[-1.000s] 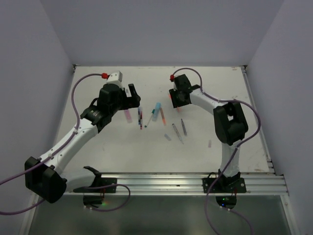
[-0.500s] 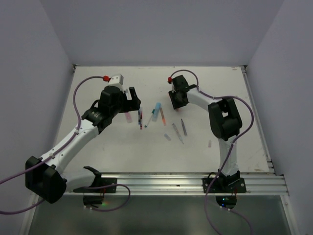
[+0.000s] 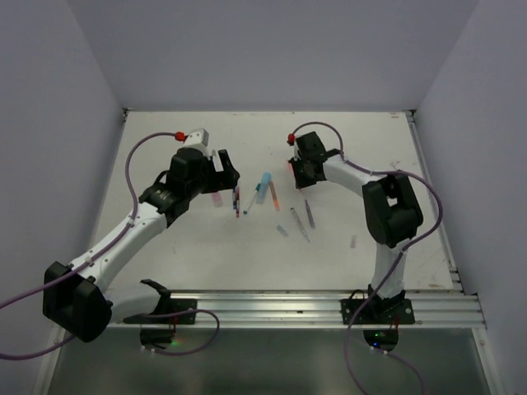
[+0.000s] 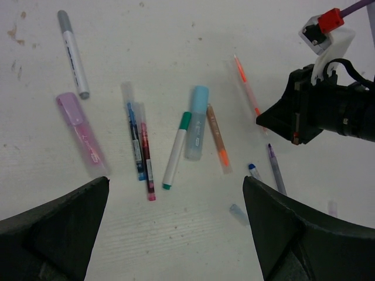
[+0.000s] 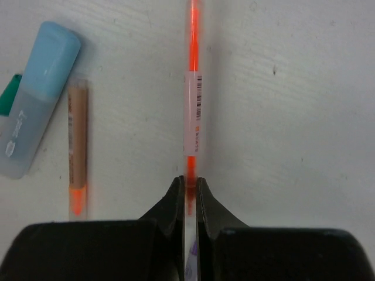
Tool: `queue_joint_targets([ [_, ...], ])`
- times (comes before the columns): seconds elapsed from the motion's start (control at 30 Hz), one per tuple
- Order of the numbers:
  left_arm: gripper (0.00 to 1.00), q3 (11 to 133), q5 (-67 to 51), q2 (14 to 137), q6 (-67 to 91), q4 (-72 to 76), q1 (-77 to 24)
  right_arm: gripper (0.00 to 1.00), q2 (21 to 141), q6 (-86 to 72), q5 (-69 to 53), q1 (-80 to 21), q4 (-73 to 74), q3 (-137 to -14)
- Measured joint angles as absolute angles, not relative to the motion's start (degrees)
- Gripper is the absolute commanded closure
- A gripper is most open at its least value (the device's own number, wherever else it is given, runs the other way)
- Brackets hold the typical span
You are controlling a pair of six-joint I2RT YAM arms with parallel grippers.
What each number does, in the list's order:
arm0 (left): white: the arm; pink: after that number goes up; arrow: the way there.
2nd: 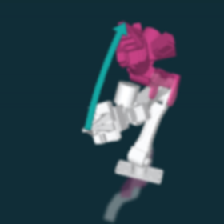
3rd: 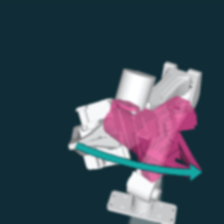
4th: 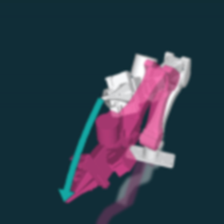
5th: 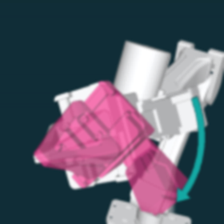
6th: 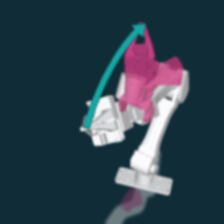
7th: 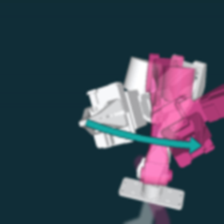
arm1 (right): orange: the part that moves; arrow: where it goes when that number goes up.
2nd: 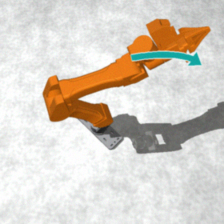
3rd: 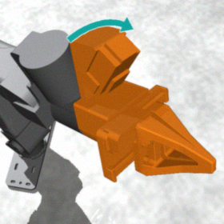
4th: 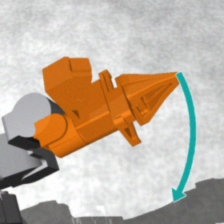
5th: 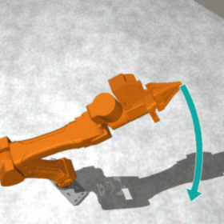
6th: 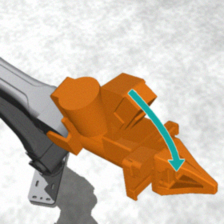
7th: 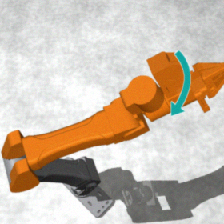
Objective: Open the pen caps
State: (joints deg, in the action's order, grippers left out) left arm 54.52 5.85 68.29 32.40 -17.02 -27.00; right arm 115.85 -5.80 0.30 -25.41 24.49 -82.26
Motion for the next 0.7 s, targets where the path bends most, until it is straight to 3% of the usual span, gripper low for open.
queue_joint_targets([
  [0.2,0.02,53.74,3.99,68.27,35.46,-14.79,-27.00,1.00,102.61,-9.21,-0.58,-27.75,18.41,-71.57],
  [0.5,0.07,53.67,2.90,68.12,39.86,-9.76,-27.00,1.00,89.91,-15.18,-0.86,-39.20,6.94,-62.65],
  [0.7,0.17,52.51,2.37,68.12,41.85,-6.09,-27.00,1.00,86.59,-18.28,-1.23,-40.88,2.20,-59.59],
])
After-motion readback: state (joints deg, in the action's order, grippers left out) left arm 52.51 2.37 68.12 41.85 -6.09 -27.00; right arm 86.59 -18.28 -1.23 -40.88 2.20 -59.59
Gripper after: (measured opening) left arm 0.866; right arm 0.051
